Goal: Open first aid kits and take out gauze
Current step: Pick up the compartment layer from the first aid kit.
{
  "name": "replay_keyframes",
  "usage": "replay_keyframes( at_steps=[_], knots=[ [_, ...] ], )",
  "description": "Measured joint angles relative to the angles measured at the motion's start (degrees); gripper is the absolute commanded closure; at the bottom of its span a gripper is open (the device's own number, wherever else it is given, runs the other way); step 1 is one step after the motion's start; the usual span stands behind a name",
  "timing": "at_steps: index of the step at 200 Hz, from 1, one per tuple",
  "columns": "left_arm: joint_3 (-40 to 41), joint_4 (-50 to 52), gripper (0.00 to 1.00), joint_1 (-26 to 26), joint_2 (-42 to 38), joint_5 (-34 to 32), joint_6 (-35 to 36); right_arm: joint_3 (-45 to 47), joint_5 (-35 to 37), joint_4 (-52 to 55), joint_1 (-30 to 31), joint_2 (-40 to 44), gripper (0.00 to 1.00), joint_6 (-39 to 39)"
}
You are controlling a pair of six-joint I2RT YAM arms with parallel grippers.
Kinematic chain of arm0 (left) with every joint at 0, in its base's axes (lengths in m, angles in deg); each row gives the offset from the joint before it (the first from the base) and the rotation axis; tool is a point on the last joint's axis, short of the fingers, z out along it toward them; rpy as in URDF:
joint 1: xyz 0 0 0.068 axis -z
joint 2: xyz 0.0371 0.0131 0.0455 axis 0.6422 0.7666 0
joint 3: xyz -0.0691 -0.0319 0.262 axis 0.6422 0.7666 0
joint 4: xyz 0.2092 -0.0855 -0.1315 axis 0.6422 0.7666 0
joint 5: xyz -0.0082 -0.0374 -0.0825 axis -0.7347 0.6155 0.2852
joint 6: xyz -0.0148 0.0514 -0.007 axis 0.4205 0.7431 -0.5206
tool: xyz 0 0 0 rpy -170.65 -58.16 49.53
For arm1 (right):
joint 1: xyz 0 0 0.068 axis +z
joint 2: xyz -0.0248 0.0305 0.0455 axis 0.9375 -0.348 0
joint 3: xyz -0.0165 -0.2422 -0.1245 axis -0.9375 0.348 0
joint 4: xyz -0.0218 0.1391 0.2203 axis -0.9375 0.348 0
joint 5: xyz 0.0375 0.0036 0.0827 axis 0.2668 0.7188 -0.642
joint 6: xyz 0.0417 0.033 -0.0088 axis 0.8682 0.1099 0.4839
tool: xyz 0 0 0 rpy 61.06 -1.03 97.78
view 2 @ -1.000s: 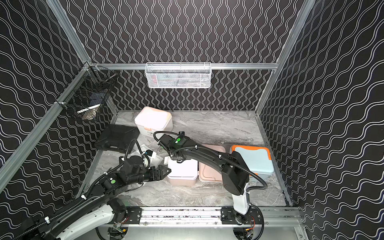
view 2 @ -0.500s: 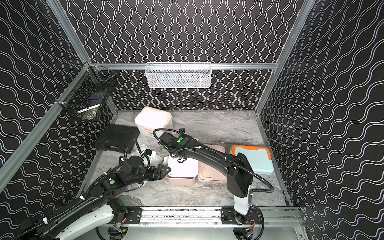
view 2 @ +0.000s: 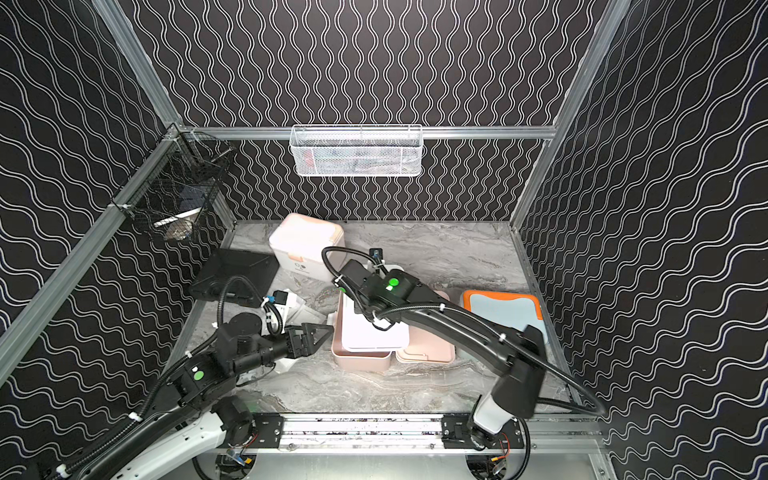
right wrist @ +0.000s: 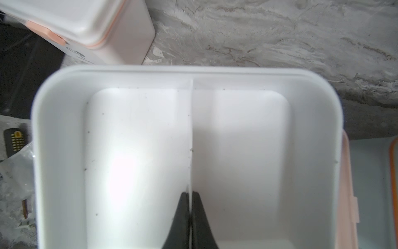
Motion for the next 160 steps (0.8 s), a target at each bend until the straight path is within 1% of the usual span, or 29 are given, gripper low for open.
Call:
replay_keyframes(
  at_steps=[33,66,97,131,160],
  knots=[
    [-3.8,2.4,0.01,0.0,-1.4,-1.1,1.5,8.6,-0.1,-8.0,0.0,13.0,1.0,-5.1],
    [-8.3,3.7,0.01,0.0,-0.9,-1.1,3.1,14.3,0.3,-14.0,0.0,25.9,1.0,-9.6],
    [-11.7,4.2,0.01,0.0,0.0,-0.2,5.5,18.5,1.8,-17.3,0.0,37.7,1.0,-13.0],
    [-16.1,6.4,0.01,0.0,3.8,0.9,8.6,21.6,4.5,-18.8,0.0,48.8,1.0,-14.8],
    [-18.4,8.2,0.01,0.1,8.5,1.9,10.3,24.6,7.2,-19.3,0.0,54.7,1.0,-15.1]
  ],
)
